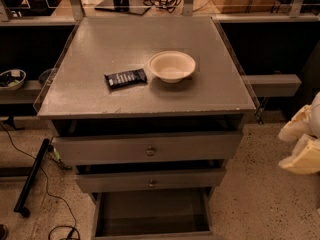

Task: Close bottom drawer

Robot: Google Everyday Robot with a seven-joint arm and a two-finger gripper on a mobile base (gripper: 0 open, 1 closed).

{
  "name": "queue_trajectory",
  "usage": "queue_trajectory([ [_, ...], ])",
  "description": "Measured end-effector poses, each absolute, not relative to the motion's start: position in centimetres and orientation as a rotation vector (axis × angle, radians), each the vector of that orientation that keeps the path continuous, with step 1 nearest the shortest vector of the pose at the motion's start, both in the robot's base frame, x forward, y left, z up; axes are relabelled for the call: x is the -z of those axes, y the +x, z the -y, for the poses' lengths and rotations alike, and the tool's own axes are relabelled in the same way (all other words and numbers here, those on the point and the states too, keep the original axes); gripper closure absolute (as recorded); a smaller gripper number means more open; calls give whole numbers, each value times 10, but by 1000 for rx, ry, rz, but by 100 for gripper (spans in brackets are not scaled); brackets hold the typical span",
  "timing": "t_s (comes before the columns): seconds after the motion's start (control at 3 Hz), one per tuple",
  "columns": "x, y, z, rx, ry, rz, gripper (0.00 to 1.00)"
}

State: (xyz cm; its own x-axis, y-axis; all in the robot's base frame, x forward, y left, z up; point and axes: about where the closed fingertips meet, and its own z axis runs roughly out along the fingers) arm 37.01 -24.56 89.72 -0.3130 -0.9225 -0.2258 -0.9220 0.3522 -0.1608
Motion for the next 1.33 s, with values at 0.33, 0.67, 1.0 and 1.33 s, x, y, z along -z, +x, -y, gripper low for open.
queue_trajectory([
  [0.33, -897, 370, 246, 3, -1644, -2341, 81],
  [0.67, -897, 370, 246, 2, -1644, -2341, 100],
  [1.0, -883, 368, 237, -30, -1625, -2329, 100],
  [1.33, -850, 366, 223, -77, -1583, -2328, 100],
])
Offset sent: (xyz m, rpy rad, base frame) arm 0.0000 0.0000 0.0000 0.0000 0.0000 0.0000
